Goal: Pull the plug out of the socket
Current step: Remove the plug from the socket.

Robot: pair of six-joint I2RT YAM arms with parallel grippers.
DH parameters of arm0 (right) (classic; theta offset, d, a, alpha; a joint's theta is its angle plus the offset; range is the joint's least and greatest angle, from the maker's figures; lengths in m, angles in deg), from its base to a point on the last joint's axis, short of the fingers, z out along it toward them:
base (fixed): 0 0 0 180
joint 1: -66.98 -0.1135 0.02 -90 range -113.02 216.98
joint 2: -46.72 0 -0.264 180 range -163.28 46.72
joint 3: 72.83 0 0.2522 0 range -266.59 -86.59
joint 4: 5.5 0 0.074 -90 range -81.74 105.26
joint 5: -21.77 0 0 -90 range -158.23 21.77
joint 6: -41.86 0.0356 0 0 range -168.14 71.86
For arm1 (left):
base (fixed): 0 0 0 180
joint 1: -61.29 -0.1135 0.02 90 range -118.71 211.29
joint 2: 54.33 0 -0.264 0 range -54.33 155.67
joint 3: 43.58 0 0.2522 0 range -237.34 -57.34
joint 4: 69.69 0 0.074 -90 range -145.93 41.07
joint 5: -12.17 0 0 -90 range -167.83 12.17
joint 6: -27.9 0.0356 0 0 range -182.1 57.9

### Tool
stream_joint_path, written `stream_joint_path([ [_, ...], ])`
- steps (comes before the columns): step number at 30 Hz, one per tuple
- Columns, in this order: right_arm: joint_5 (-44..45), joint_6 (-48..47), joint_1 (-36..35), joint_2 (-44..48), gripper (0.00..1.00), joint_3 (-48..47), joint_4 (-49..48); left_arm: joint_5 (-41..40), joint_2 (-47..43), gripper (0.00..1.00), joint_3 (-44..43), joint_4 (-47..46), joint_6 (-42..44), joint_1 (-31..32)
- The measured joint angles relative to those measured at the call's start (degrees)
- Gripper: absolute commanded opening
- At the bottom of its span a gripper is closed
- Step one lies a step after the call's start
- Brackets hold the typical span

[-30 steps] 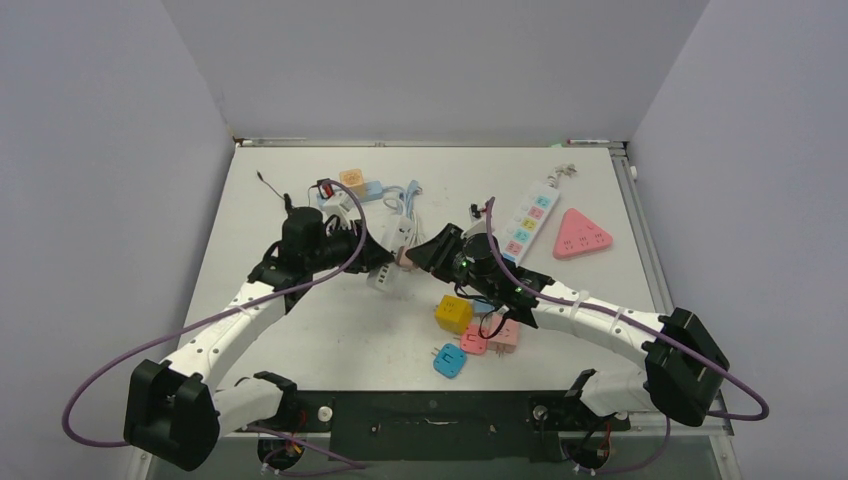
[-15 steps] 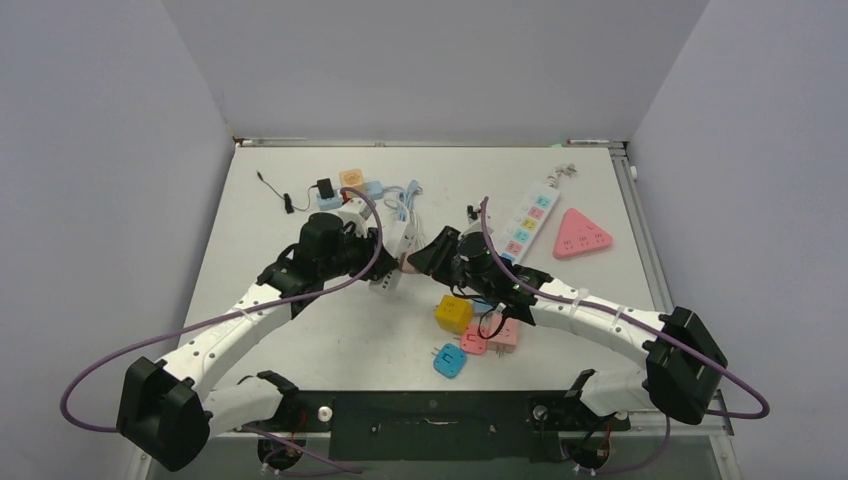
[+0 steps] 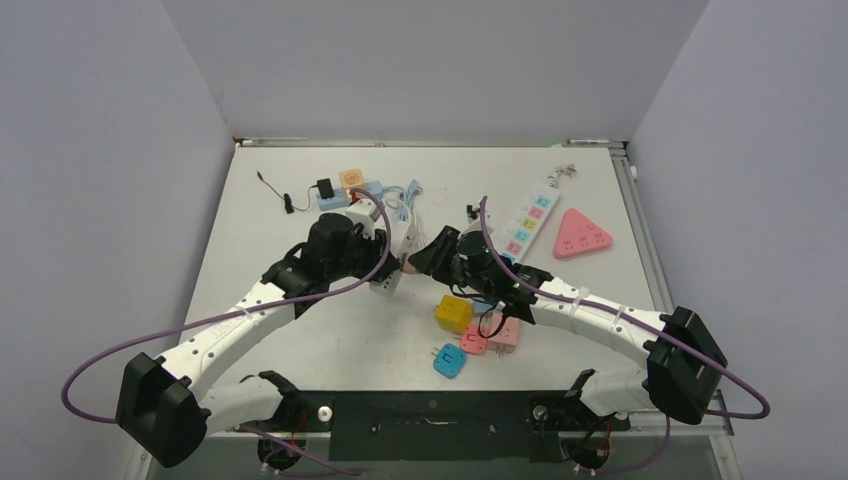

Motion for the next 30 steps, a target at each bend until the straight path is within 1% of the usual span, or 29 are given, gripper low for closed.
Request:
stream_joint_path([
  [7, 0.0, -0.2, 0.0, 0.0, 0.05, -0.6, 0.8, -1.8, 0.3, 0.0, -0.9, 0.8, 0.6, 0.9],
  [14, 0.0, -0.2, 0.0, 0.0, 0.05, -0.7, 0.6, -0.5, 0.3, 0.0, -1.0, 0.8, 0.3, -0.1],
  [17, 0.2, -0.2, 0.0, 0.0, 0.05, -0.5, -0.3, 2.8, 0.3, 0.0, -1.0, 0.5, -0.6, -2.5],
  [23, -0.2, 0.1, 0.4, 0.1, 0.05, 1.3, -5.0, 13.2, 0.7, 0.0, 0.4, -2.4, -3.7, -9.4],
  [26, -0.7, 0.1, 0.7, 0.1, 0.05, 2.1, -6.4, 16.1, 1.2, 0.0, 1.0, -3.6, -4.6, -10.7],
  [30, -1.4, 0.2, 1.0, 0.1, 0.05, 2.7, -7.3, 17.9, 1.6, 0.0, 1.5, -4.5, -5.2, -11.3],
])
